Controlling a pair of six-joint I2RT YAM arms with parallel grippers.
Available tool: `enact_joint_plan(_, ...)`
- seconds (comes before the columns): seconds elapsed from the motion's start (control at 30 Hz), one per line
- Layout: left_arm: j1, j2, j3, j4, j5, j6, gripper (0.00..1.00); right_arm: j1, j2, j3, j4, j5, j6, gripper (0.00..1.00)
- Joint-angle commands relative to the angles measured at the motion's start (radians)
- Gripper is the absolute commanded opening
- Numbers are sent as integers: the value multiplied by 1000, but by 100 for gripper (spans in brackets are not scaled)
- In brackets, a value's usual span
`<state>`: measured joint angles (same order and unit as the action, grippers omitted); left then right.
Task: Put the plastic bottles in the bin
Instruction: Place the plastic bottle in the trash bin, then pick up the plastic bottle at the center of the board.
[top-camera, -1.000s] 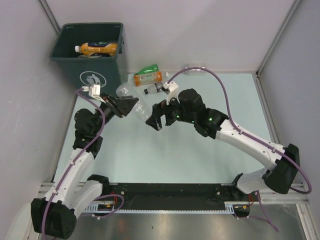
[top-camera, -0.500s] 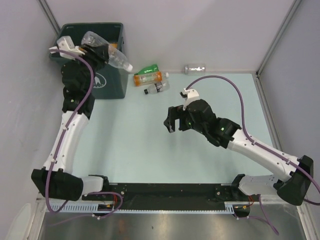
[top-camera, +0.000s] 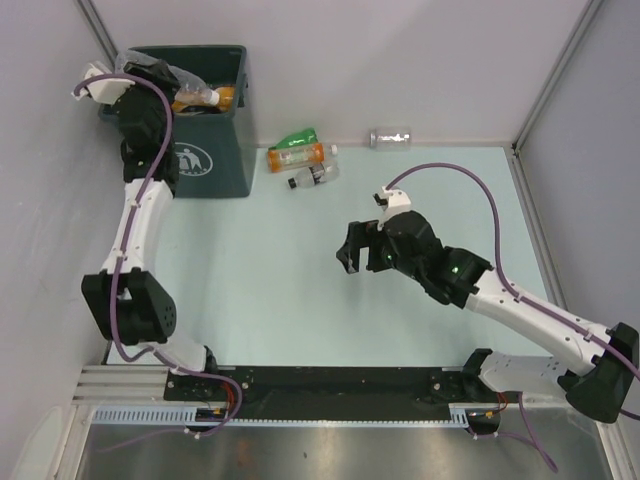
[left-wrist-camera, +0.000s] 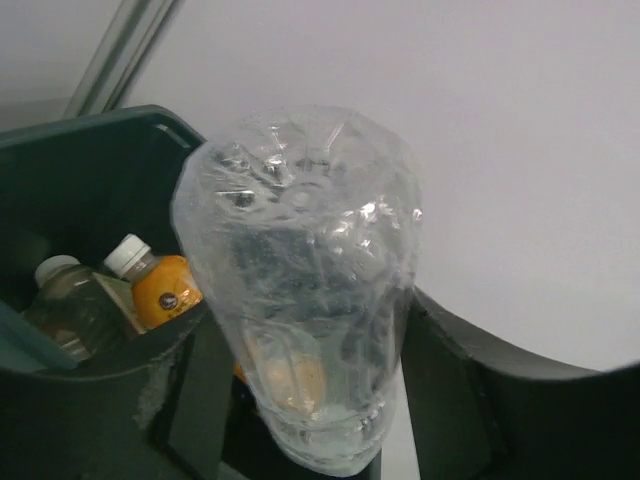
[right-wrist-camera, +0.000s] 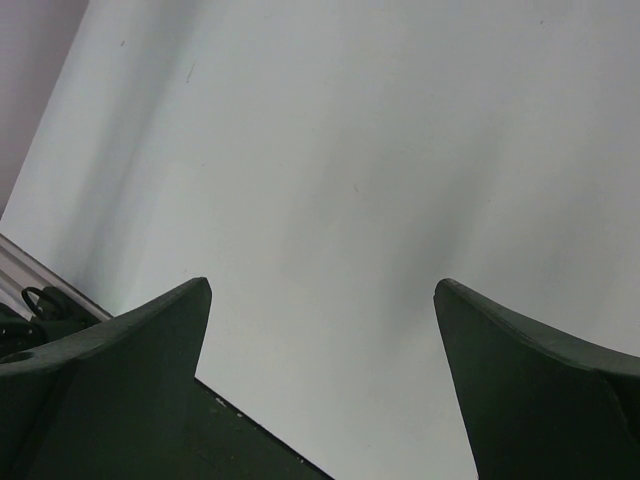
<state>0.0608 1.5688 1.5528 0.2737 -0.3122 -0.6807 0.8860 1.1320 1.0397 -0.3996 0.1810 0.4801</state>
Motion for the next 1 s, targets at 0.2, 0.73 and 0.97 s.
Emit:
enact_joint_plan(0.2, -3, 227, 430, -180, 25, 61, 100, 1, -38, -30, -4, 40, 54, 100)
enact_joint_plan(0.73, -4, -28, 219, -311, 151, -32, 100, 2, -32, -63, -13, 136, 153, 100)
enact_joint_plan(0.97, -4, -177, 70, -378, 387, -49, 100, 1, -8, -69, -12, 219, 207, 100)
